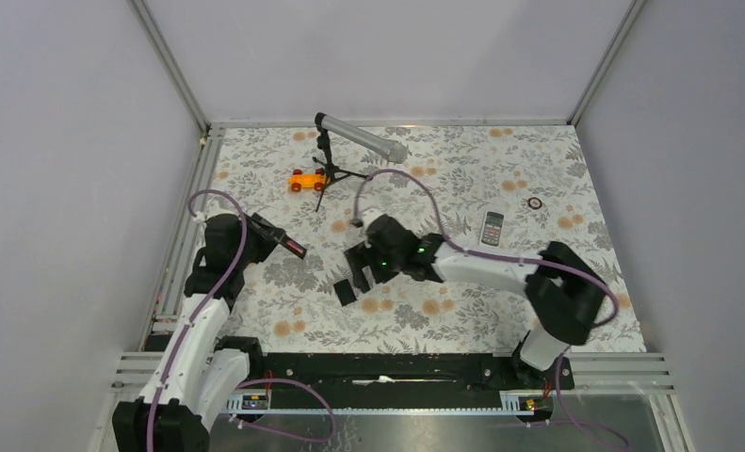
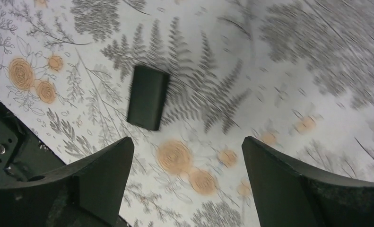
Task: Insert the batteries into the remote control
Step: Adjust the battery cover at the center of the board.
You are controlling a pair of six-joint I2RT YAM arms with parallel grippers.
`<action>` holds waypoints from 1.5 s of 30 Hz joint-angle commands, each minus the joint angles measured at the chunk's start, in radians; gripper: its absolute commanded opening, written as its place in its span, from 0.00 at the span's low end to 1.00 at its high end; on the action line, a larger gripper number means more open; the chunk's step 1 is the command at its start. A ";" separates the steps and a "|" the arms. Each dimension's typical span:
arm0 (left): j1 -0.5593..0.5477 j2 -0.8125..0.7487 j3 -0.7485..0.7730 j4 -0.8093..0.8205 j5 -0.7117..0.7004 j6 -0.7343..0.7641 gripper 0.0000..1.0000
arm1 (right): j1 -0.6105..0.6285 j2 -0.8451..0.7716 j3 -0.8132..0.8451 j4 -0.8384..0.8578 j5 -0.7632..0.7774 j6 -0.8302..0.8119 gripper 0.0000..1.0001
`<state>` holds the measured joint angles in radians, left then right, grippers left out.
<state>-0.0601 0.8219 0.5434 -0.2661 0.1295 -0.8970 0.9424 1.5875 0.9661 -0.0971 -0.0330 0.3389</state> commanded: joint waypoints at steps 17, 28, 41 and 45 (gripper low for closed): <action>0.083 -0.137 0.059 -0.136 -0.272 0.032 0.00 | 0.195 0.530 0.550 -0.324 0.394 -0.192 1.00; 0.085 -0.141 0.035 -0.074 -0.188 0.044 0.00 | 0.145 0.410 0.355 -0.456 0.534 -0.081 0.81; 0.085 -0.109 0.003 0.060 0.008 0.058 0.00 | 0.130 0.152 0.101 -0.393 0.117 -0.189 0.65; 0.085 -0.091 0.004 0.095 0.040 0.062 0.00 | 0.130 0.080 0.081 -0.369 0.107 -0.228 0.72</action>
<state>0.0193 0.7193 0.5472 -0.2874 0.0978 -0.8562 1.0695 1.7477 1.0576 -0.4858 0.1558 0.1719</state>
